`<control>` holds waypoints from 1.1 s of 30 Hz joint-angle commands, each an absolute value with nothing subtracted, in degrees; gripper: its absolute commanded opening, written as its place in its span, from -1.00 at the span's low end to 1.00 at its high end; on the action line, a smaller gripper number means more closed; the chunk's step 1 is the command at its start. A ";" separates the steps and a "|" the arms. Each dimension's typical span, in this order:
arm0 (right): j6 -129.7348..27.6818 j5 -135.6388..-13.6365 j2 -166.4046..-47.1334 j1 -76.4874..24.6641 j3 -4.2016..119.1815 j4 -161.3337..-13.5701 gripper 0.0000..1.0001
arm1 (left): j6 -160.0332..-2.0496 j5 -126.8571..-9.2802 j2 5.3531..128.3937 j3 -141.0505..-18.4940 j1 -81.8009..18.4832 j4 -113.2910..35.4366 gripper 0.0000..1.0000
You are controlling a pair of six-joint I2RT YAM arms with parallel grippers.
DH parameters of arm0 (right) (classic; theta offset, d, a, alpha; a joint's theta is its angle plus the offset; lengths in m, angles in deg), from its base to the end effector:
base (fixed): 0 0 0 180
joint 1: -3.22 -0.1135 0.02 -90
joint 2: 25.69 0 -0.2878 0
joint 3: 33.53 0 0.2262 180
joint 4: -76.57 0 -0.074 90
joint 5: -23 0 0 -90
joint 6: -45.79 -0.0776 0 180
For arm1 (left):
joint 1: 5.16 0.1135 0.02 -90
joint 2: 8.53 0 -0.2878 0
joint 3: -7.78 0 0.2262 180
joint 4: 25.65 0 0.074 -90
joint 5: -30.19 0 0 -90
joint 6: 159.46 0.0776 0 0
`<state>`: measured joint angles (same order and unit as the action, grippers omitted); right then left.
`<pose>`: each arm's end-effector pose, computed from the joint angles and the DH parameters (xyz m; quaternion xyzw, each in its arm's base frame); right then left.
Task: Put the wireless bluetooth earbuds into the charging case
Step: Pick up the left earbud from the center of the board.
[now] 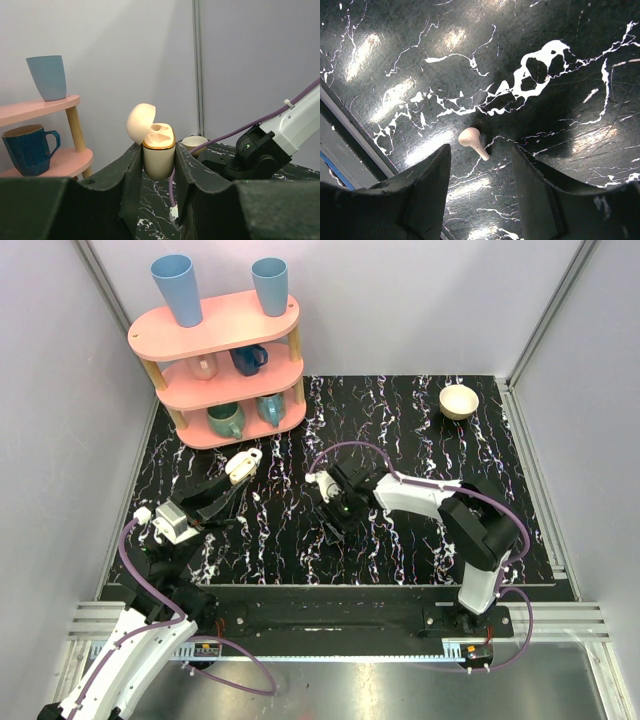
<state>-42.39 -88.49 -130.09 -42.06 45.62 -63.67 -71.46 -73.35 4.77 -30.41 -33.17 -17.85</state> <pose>0.2317 0.2743 0.1633 -0.4202 0.8632 0.2478 0.1301 0.0540 -0.0493 0.3556 0.2080 0.4407 -0.2802 0.8271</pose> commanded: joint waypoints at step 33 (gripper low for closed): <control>-39.55 -81.76 -134.58 -46.80 50.23 -59.66 0.01 | -71.83 -73.43 3.68 -30.89 -32.84 -16.33 -1.00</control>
